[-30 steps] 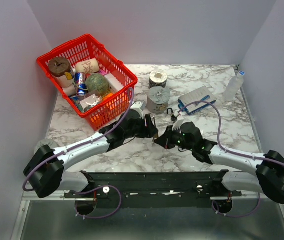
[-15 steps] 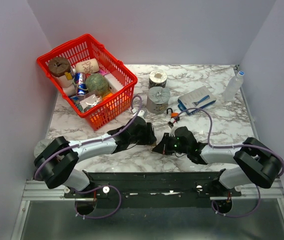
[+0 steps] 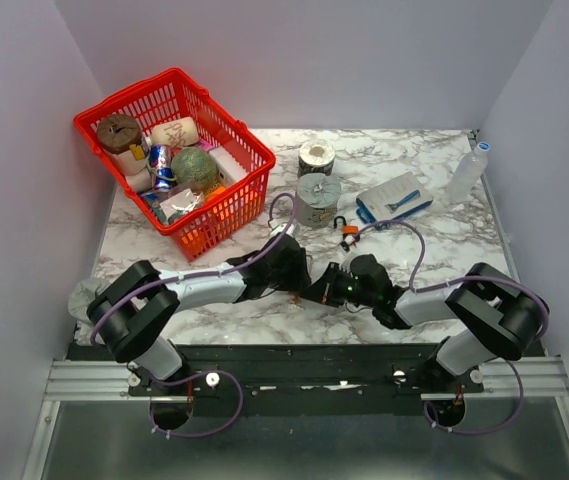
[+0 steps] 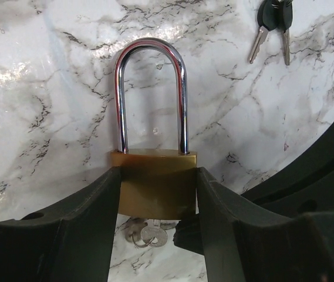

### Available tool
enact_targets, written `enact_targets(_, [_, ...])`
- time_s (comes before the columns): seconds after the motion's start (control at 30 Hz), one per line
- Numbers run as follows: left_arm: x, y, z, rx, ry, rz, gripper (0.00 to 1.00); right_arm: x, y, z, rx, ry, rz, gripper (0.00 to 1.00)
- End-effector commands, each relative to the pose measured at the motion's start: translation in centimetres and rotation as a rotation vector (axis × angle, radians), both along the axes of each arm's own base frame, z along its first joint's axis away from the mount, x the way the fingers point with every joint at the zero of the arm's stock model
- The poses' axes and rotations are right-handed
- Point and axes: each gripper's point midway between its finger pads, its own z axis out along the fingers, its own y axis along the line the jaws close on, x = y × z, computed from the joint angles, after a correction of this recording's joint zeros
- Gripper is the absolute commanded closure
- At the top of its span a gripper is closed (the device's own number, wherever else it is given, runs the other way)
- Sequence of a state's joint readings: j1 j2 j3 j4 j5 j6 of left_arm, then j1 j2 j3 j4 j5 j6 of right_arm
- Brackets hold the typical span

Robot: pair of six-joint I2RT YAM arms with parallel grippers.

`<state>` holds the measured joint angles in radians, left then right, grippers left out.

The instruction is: Unlock with the key

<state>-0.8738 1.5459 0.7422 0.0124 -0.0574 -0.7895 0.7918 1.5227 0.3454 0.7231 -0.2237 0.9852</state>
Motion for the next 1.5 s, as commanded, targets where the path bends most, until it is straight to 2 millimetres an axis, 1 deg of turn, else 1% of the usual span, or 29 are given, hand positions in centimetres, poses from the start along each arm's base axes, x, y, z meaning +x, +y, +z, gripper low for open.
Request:
enact_targets(0.0, [-2.4,2.1,-3.6,0.133,0.101,-0.026,0.7,1.0,0.3,1.5,0.074,-0.038,-0.042,0.99])
enact_targets(0.07, [-2.3,2.2,-3.6,0.143,0.099,-0.023,0.67,1.2,-0.4,1.3,0.056,-0.041,-0.078,0.99])
enact_targets(0.1, [-2.3,2.3,-3.7,0.15,0.099,-0.025,0.61,1.2,-0.7,1.9,0.061,-0.06,-0.087,0.99])
enact_targets(0.17, [-2.3,2.2,-3.5,0.148,0.093,-0.025,0.54,1.2,-1.7,1.2,0.014,-0.066,-0.112,0.99])
enact_targets(0.2, [-2.3,2.1,-3.4,0.147,0.087,-0.028,0.5,1.3,-2.0,1.5,0.007,-0.08,-0.119,0.99])
enact_targets(0.23, [-2.2,2.0,-3.2,0.144,0.079,-0.032,0.47,1.4,-2.3,2.3,0.011,-0.106,-0.136,0.99])
enact_targets(0.27, [-2.1,1.9,-2.9,0.14,0.072,-0.032,0.44,1.2,-2.7,2.0,-0.016,-0.102,-0.137,0.98])
enact_targets(0.3, [-2.0,1.8,-2.7,0.137,0.069,-0.032,0.39,1.3,-3.2,2.0,-0.038,-0.116,-0.14,0.95])
enact_targets(0.33, [-2.0,1.7,-2.6,0.137,0.064,-0.033,0.36,1.5,-3.6,2.8,-0.037,-0.141,-0.163,0.93])
enact_targets(0.37, [-1.8,1.4,-2.2,0.13,0.056,-0.035,0.33,1.2,-4.2,2.1,-0.074,-0.124,-0.169,0.91])
enact_targets(0.4, [-1.6,1.3,-2.0,0.123,0.049,-0.036,0.29,1.1,-4.7,1.9,-0.087,-0.116,-0.18,0.87])
enact_targets(0.47, [-1.3,0.9,-1.2,0.111,0.026,-0.039,0.25,1.1,-5.9,1.8,-0.125,-0.128,-0.217,0.79])
enact_targets(0.5, [-1.2,0.6,-0.8,0.101,0.015,-0.041,0.2,1.1,-6.2,2.0,-0.129,-0.136,-0.229,0.72])
enact_targets(0.57, [-0.8,0.3,0.2,0.086,-0.014,-0.043,0.18,1.4,-7.1,2.7,-0.136,-0.166,-0.26,0.65])
enact_targets(0.6, [-0.8,0.3,0.4,0.086,-0.021,-0.041,0.15,1.5,-7.4,2.7,-0.15,-0.18,-0.268,0.58])
enact_targets(0.67, [-0.6,0.4,0.8,0.087,-0.037,-0.035,0.14,2.0,-8.6,2.8,-0.184,-0.197,-0.313,0.51])
enact_targets(0.7, [-0.6,0.5,0.8,0.094,-0.036,-0.036,0.13,2.2,-8.9,3.5,-0.18,-0.219,-0.322,0.47])
enact_targets(0.77, [-0.6,0.6,0.5,0.105,-0.029,-0.035,0.12,2.7,-10.0,3.7,-0.191,-0.228,-0.354,0.44])
enact_targets(0.8, [-0.8,0.8,0.2,0.12,-0.019,-0.035,0.12,3.0,-10.3,4.4,-0.182,-0.248,-0.363,0.41])
enact_targets(0.9, [-0.8,0.7,-0.4,0.176,-0.01,-0.033,0.12,3.8,-12.1,4.7,-0.192,-0.26,-0.415,0.37])
enact_targets(0.97, [-0.7,0.3,-0.8,0.202,0.001,-0.036,0.13,4.4,-13.2,5.4,-0.18,-0.278,-0.451,0.29])
enact_targets(1.0, [-0.8,0.5,-1.1,0.227,0.008,-0.029,0.13,4.5,-13.7,5.6,-0.191,-0.291,-0.458,0.24])
enact_targets(1.03, [-0.9,0.4,-1.3,0.24,0.01,-0.029,0.14,4.7,-14.1,6.3,-0.191,-0.31,-0.472,0.22])
enact_targets(1.1, [-0.9,0.0,-1.3,0.256,0.011,-0.029,0.14,4.9,-15.1,6.6,-0.234,-0.328,-0.494,0.2])
enact_targets(1.17, [-1.0,-0.2,-2.0,0.29,0.014,-0.028,0.14,4.9,-15.8,7.1,-0.254,-0.347,-0.509,0.2])
enact_targets(1.23, [-0.9,-0.5,-1.9,0.322,0.019,-0.027,0.15,4.9,-16.0,7.5,-0.26,-0.365,-0.515,0.19])
enact_targets(1.27, [-1.1,-0.5,-2.8,0.355,0.031,-0.035,0.15,4.8,-16.2,7.4,-0.265,-0.364,-0.516,0.19])
enact_targets(1.3, [-1.2,-0.7,-2.7,0.373,0.037,-0.041,0.16,4.7,-16.3,7.7,-0.257,-0.374,-0.52,0.19])
enact_targets(1.47, [-2.0,-0.5,-4.4,0.451,0.074,-0.045,0.25,4.3,-16.7,7.5,-0.25,-0.377,-0.527,0.19])
